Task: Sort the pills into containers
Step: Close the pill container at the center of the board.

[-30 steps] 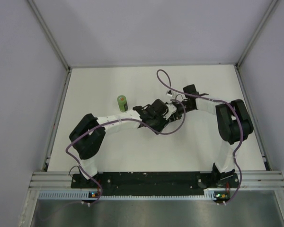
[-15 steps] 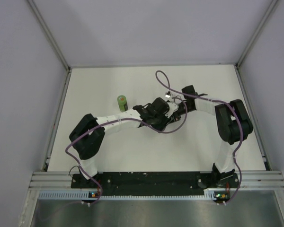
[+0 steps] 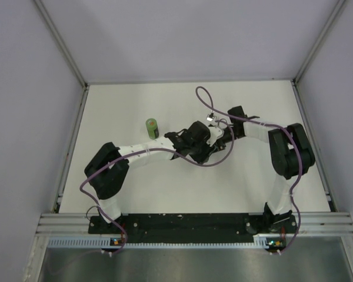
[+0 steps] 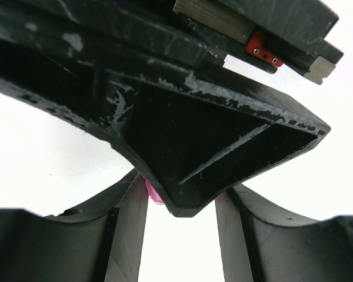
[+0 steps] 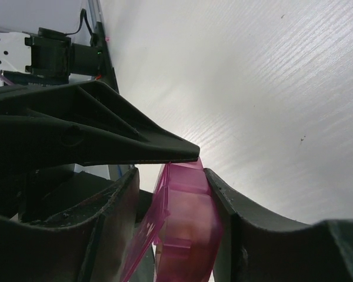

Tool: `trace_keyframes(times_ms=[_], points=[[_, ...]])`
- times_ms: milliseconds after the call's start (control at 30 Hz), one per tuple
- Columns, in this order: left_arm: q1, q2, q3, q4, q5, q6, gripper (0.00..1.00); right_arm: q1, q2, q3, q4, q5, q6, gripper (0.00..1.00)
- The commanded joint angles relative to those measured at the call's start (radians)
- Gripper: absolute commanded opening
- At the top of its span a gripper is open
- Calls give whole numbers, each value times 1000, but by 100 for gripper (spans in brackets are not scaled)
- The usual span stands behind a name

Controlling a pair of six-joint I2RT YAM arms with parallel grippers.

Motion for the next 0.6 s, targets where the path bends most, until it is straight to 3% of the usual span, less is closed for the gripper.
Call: trace_keyframes(times_ms=[0,567], points=[[3,-37,-4,105,-11,7,0,-3,-35,22,-28,-98,-17,48],[9,-25,-9,105,-2,7,0,-76,-75,23,-56,-150,-28,49]])
